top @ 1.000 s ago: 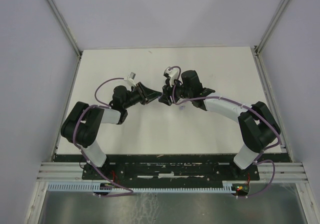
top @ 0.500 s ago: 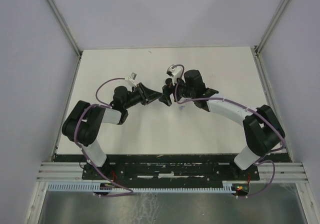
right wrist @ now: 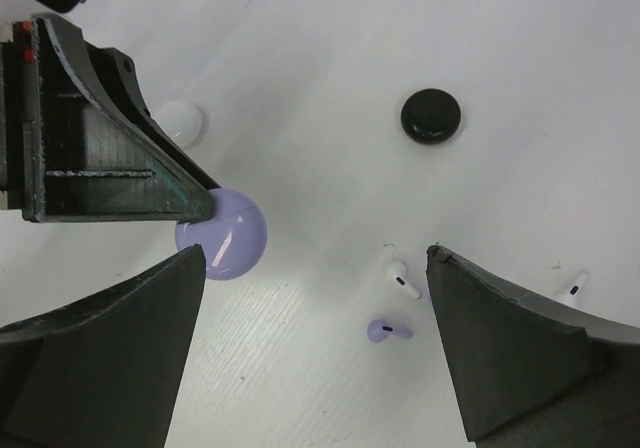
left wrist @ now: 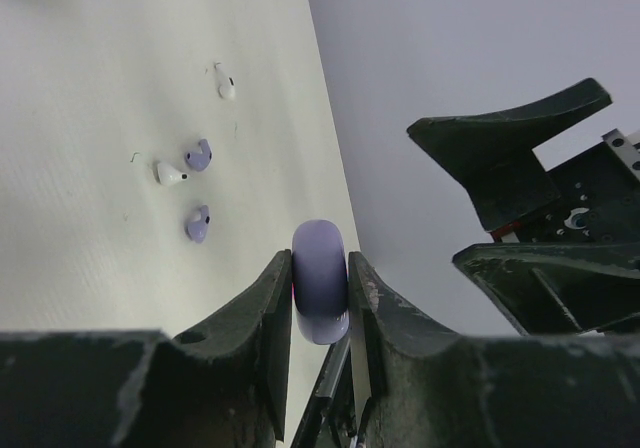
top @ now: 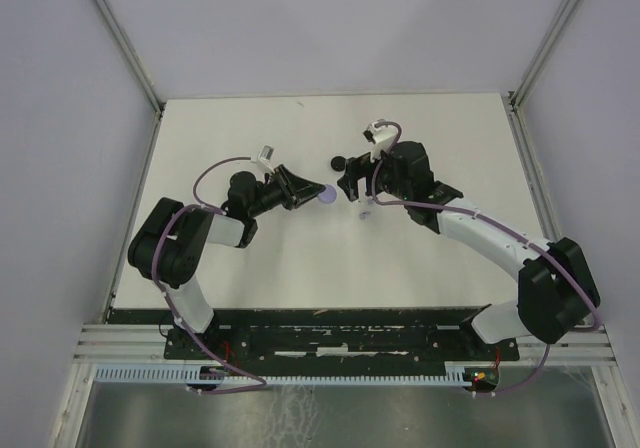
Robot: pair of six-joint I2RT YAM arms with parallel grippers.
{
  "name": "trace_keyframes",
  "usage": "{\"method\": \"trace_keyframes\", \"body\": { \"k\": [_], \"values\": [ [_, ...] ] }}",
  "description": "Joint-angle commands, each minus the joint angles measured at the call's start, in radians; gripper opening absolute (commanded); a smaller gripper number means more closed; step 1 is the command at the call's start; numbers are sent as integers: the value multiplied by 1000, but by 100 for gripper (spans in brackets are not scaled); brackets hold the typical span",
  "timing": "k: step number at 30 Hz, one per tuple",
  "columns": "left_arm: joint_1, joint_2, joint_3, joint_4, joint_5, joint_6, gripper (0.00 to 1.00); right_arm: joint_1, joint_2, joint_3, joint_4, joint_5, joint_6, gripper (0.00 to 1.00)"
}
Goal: Insert the wireless bluetooth earbuds into the charging case
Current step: Open the charging case.
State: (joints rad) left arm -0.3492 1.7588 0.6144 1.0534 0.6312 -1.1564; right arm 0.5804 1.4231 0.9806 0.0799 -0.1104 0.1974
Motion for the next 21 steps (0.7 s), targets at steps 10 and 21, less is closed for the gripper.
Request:
{"method": "trace_keyframes", "body": {
  "k": [10,21],
  "values": [
    [-28,-39,47,35,-6,-21,3,16,88,-20,52,1,68,99],
    [-30,-75,47,29,-10,-32,3,19,160,-23,85,8,83,99]
  ]
}}
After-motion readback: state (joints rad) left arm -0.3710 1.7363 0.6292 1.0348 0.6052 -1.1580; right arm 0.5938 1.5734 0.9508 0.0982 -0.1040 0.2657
